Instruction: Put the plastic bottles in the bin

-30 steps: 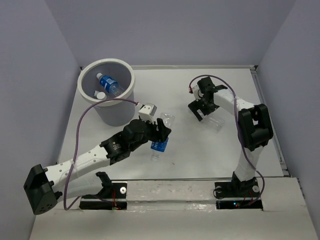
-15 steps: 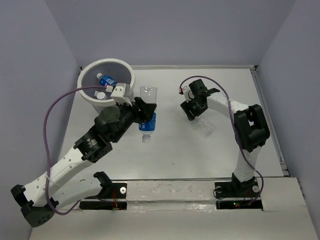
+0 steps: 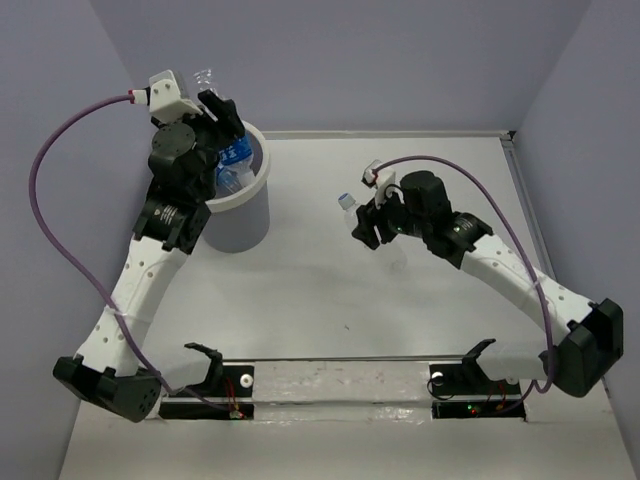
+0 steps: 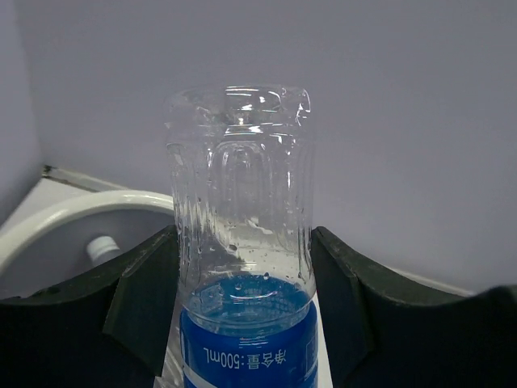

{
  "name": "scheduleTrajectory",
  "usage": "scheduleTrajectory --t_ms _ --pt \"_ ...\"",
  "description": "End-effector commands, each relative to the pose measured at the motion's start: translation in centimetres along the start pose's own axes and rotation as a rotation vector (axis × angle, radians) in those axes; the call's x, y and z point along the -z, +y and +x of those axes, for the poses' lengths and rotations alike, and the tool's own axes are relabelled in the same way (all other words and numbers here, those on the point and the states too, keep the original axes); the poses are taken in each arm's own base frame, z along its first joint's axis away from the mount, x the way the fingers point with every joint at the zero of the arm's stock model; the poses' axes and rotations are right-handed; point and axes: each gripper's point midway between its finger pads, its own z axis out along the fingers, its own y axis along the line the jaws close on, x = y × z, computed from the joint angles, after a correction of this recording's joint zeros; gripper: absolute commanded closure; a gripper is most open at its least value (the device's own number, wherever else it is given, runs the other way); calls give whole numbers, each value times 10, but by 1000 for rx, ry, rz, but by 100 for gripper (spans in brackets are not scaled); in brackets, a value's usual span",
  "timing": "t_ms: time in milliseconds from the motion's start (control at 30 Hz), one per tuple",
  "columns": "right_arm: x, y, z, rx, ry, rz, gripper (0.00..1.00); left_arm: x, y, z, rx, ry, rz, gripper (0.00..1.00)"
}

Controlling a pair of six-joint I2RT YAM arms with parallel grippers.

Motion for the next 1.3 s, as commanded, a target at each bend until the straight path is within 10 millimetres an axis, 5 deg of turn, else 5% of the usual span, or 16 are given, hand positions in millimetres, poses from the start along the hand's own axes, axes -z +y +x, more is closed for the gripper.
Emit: scheduleTrajectory --t_ms 0,100,333,433,533,567,767,1000,1133,1167,1233,1267 --pt "24 25 -41 -41 -207 -77 51 -37 55 -26 -70 -159 -218 42" --pt "39 36 -52 -79 -266 -86 51 -48 86 -30 -103 -224 -311 42" --pt "61 73 -93 -86 -408 -210 50 -62 112 -6 -247 -265 -388 40" --pt "63 93 -113 -72 -464 -272 50 -66 116 21 -247 -233 -363 26" --pt "62 100 -135 -66 -522 -288 49 -58 111 25 -199 -232 -316 11" --pt "63 105 -143 -63 -545 -304 49 -51 112 26 -173 -235 -310 1" --pt "67 113 -194 -52 -650 -334 48 -18 113 20 -97 -262 -277 1" --pt "63 111 -252 -111 -776 -338 48 40 81 -4 75 -221 -89 1" --pt "40 116 -276 -167 -831 -371 49 74 71 -1 88 -170 5 1" --pt "41 116 -285 -166 -863 -371 49 79 77 13 80 -136 -4 1" --pt "48 115 -311 -159 -929 -374 50 98 81 9 79 -153 -1 1" --pt "30 120 -313 -163 -921 -380 50 106 87 15 74 -144 -10 1"
